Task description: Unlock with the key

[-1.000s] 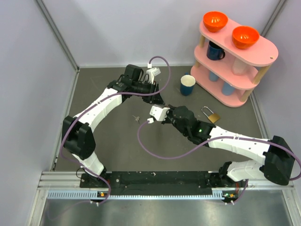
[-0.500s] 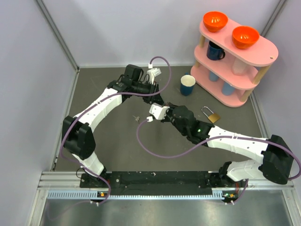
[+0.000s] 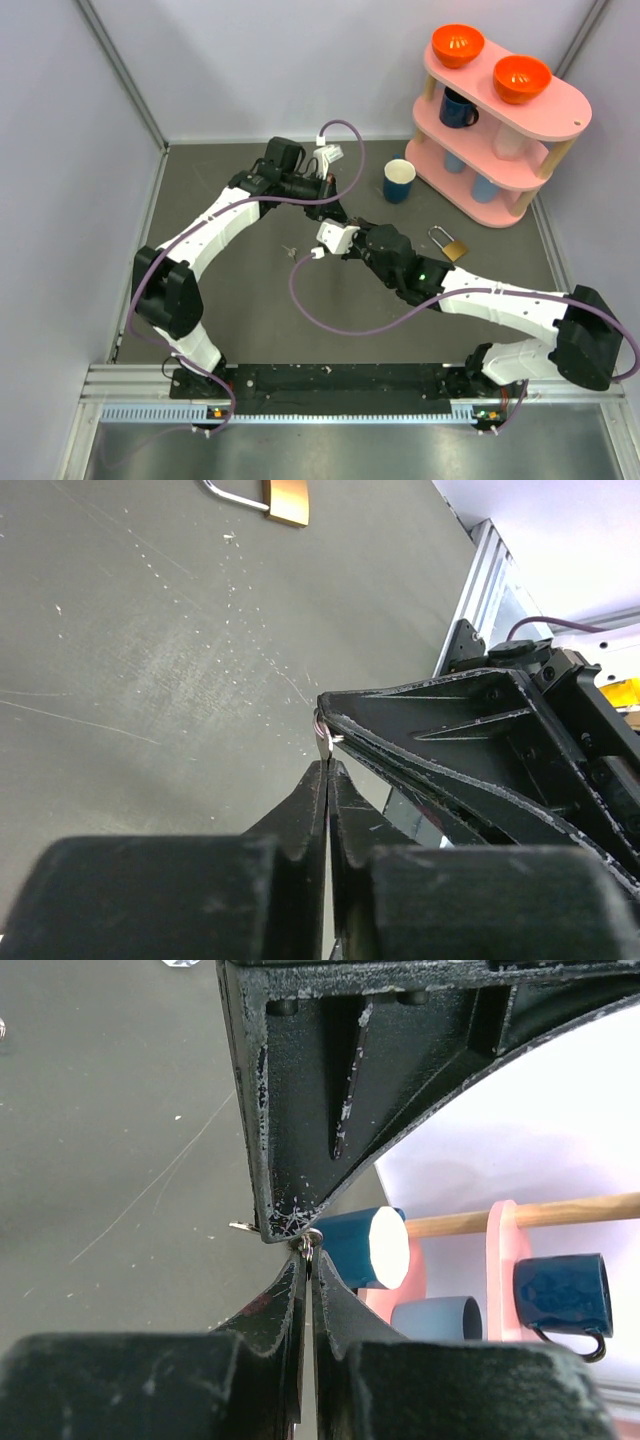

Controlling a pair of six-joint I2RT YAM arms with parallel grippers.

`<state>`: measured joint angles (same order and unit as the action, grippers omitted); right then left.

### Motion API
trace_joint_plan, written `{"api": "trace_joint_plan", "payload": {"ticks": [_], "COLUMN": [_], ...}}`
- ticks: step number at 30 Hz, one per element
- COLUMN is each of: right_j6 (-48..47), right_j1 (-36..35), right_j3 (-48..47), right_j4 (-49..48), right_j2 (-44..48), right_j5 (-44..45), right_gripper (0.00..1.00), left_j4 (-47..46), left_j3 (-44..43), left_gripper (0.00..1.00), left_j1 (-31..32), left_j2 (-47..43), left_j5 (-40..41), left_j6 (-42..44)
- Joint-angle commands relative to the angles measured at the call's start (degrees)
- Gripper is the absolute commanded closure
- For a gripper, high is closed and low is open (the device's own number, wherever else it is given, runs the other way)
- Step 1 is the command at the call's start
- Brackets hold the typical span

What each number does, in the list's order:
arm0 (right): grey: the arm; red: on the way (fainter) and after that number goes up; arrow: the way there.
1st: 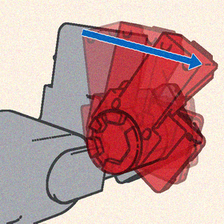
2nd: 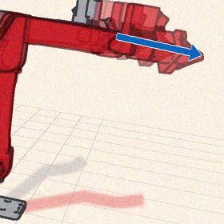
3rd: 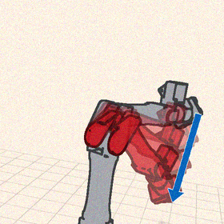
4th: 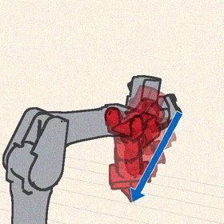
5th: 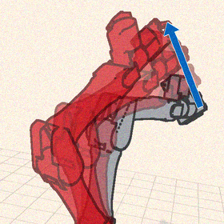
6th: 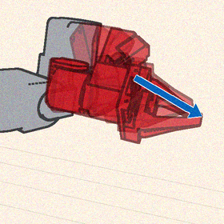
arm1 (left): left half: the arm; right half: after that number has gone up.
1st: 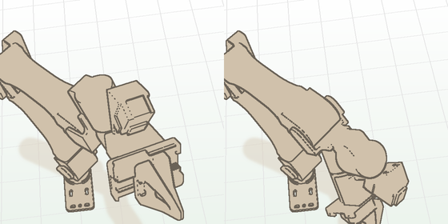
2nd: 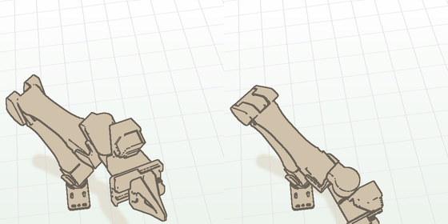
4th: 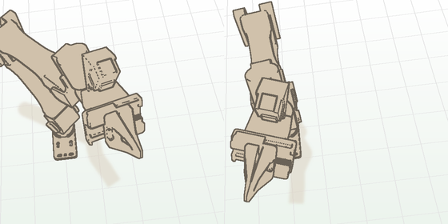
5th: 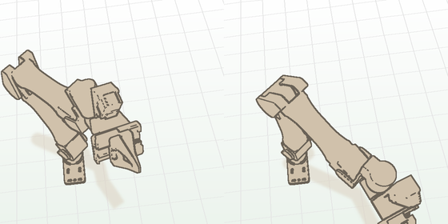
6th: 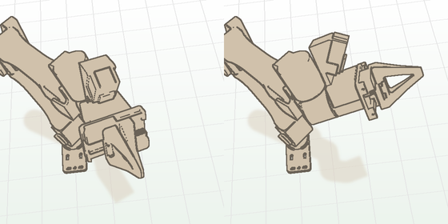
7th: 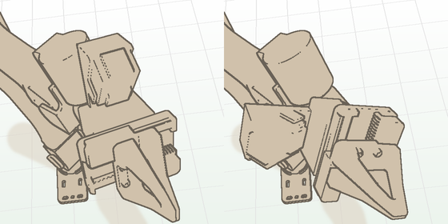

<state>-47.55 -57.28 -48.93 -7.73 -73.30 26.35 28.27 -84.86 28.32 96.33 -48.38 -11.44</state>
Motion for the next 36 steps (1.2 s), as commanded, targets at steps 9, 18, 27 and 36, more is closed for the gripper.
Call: {"api": "trace_joint_plan", "payload": {"ticks": [9, 18, 27, 36], "right_j6": [2.11, 5.97, 8.52, 8.96], "right_j1": [-0.29, 0.76, 1.20, 1.29], "right_j3": [-2.66, -4.51, -5.92, -6.27], "right_j4": [-0.80, 2.45, 4.03, 3.95], "right_j2": [1.05, 1.58, 1.49, 0.96], "right_j5": [0.20, -1.21, -1.48, -1.04], "right_gripper": [1.00, 1.00, 1.00, 1.00], "left_j4": [-1.29, -1.38, -1.47, -1.47], "left_j3": [-0.83, -0.57, -0.31, -0.39], "left_gripper": [0.60, 0.67, 0.64, 0.65], "left_j1": [0.16, 0.34, 0.34, 0.69], "left_j2": [-0.80, -0.53, -0.53, -0.62], "left_j5": [1.10, 1.18, 1.10, 0.13], "left_j6": [1.60, 2.04, 2.13, 2.21]}}
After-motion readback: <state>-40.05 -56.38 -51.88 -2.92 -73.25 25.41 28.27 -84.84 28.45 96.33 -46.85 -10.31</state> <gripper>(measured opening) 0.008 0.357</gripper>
